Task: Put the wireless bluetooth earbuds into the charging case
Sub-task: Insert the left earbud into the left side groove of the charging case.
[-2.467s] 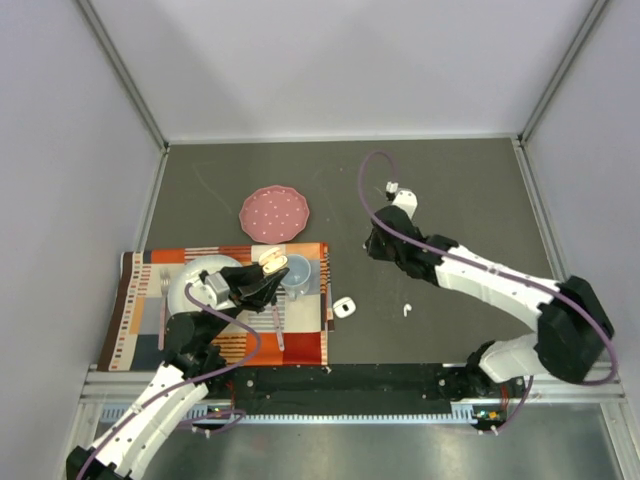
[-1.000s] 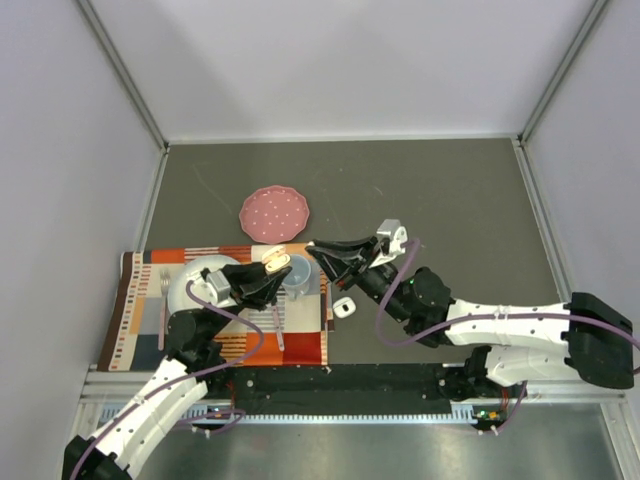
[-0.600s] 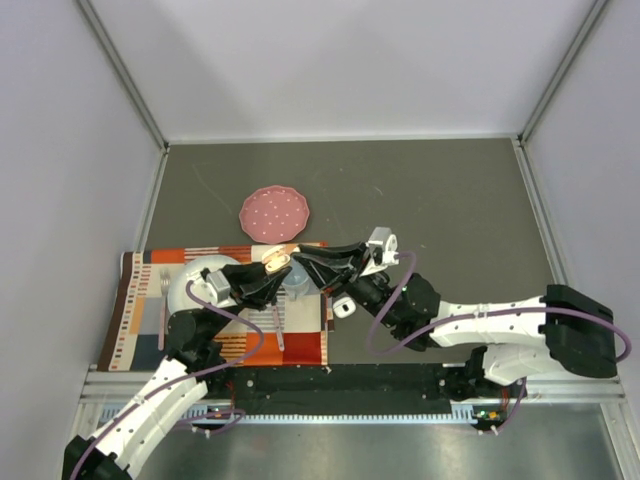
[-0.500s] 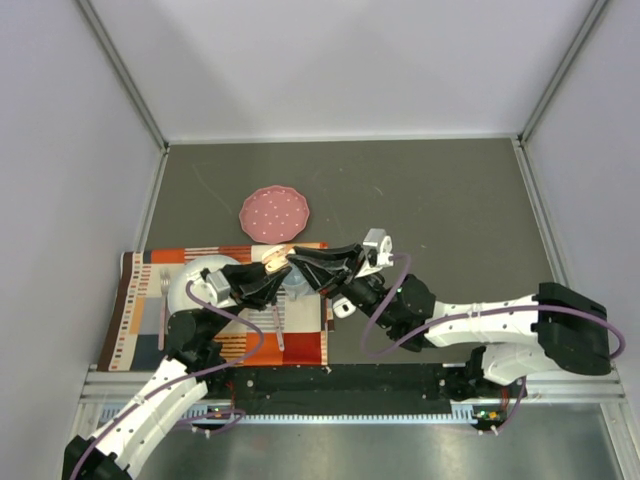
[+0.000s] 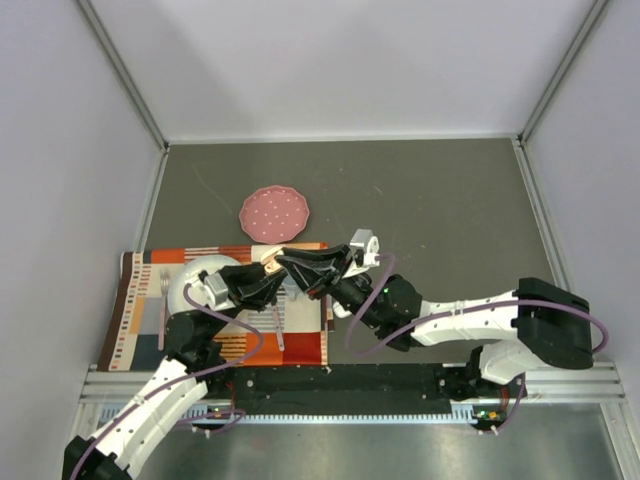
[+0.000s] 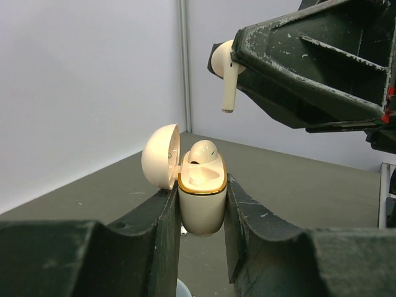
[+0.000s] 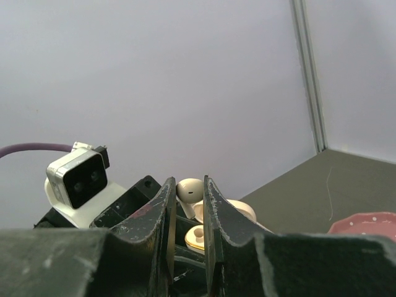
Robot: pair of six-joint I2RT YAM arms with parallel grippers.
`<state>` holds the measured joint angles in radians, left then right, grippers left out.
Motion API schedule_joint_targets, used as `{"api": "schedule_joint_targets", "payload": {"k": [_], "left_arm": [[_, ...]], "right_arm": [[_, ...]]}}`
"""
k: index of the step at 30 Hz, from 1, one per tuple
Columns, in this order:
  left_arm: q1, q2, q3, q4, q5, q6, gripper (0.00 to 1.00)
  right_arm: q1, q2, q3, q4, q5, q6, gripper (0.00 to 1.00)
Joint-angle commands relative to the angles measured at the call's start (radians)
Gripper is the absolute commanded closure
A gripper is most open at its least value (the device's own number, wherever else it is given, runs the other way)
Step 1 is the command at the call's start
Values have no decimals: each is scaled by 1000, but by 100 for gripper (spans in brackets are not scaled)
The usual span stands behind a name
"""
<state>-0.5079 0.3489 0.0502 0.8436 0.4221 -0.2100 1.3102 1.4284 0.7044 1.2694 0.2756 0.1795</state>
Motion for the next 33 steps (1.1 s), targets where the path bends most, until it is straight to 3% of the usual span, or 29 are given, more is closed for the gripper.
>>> {"api": "schedule_joint_targets", "payload": {"k": [1, 33], "left_arm": [[-4, -14, -13, 68, 7, 9, 100], [-4, -30, -18, 72, 4, 4, 100]], "right_arm": [[21, 15, 53, 45, -6, 21, 100], [34, 81, 95, -73, 37, 0, 100]]}}
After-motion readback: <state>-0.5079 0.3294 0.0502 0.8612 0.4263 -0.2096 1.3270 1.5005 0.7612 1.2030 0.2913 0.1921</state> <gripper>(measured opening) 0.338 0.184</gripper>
